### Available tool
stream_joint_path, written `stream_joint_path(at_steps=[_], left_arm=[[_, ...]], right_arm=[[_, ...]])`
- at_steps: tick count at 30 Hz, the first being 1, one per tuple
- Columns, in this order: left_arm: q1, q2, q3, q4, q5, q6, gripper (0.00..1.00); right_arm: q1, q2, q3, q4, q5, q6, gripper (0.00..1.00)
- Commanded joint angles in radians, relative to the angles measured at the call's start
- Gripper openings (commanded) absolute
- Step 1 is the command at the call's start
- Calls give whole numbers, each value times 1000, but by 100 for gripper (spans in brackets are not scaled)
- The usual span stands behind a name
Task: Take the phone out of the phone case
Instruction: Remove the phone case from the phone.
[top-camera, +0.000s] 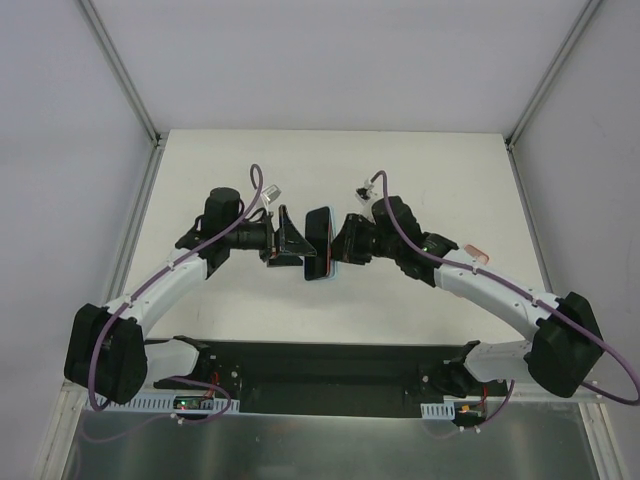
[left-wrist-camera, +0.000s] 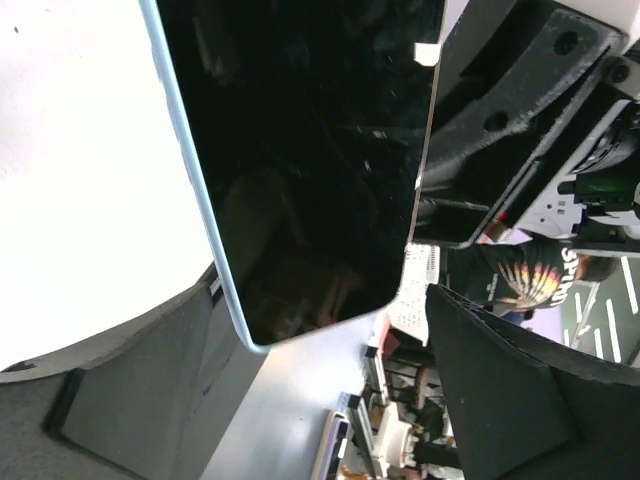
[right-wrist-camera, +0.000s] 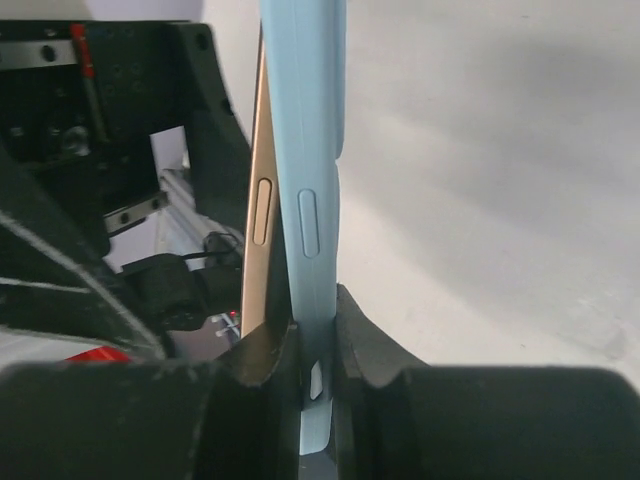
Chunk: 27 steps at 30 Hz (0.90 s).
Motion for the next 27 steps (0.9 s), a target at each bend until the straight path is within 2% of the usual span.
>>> stream_joint_path(at_steps=[1, 3, 8, 11, 13, 20, 27], left_arm=[[1, 15, 16, -59, 52, 80, 91], [-1, 15, 16, -61, 49, 82, 99], [-9, 5, 23, -102, -1, 105, 99], [-54, 12, 53, -241, -166, 166, 99], [-131, 23, 62, -268, -266, 174, 99], [-254, 49, 70, -274, -406, 163, 96], [-262, 48, 61, -272, -435, 166, 95]], right_arm=[[-7, -50, 24, -69, 102, -69, 1], [-7, -50, 25, -100, 131, -73, 1], [-4, -6, 71, -264, 258, -63, 1], [5, 46, 103, -347, 317, -20, 1], [13, 76, 119, -375, 355, 8, 1], [50, 151, 119, -350, 360, 49, 2], [53, 120, 96, -327, 360, 10, 1]])
